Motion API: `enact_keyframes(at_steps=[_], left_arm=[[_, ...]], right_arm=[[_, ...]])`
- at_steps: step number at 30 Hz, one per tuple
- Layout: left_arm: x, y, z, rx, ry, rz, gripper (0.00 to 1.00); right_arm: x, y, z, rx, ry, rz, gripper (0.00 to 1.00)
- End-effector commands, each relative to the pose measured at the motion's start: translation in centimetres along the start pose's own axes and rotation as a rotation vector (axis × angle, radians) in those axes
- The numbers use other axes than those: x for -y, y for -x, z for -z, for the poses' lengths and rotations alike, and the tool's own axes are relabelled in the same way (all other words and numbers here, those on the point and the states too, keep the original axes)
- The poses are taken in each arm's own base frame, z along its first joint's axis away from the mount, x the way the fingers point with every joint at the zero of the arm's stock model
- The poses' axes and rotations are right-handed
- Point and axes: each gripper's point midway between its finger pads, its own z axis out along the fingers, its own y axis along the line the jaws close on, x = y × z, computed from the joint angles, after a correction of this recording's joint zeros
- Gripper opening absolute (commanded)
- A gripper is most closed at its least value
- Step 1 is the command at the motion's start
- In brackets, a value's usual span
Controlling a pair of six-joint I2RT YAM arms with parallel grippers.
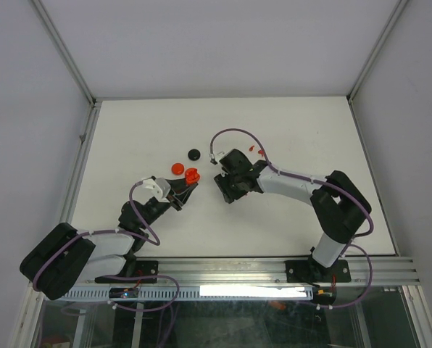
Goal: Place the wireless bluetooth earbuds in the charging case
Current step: Pick up the earbud from the center of the board.
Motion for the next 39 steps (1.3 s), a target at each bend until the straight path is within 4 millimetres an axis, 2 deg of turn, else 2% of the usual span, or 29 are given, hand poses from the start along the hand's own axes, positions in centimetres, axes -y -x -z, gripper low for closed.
enact_keyframes(at_steps=[1,7,11,14,22,33,39], left_arm=[[0.5,0.6,0.0,0.027,-0.026,-0.014,0.00],[0.5,0.8,0.0,0.032,-0.024,-0.015,0.00],[0.3,0.9,0.0,0.037,-0.017,-0.017,0.00],[0.3,0.8,0.1,0.034,-0.017,-0.018,0.00],[0.4,0.9,0.1,0.034,-0.021,-0.022,0.00],[0.6,0.9,0.0,0.031,-0.032,-0.019,0.00],[0.6,0.9,0.0,0.029,-0.033,-0.018,0.00]], right_arm=[[0.8,4.3,3.6,0.149,-0.068,0.025,0.45],[4.4,3.1,3.0,0.058,-0.219,0.047,0.46],[5.3,3.0,2.6,0.027,-0.219,0.067,0.48],[5.6,3.1,2.0,0.003,-0.202,0.082,0.48],[4.5,2.5,0.9,-0.077,-0.126,0.125,0.46],[5.4,1.6,-0.1,-0.149,-0.120,0.124,0.43],[5.5,1.0,-0.6,-0.185,-0.125,0.124,0.39]])
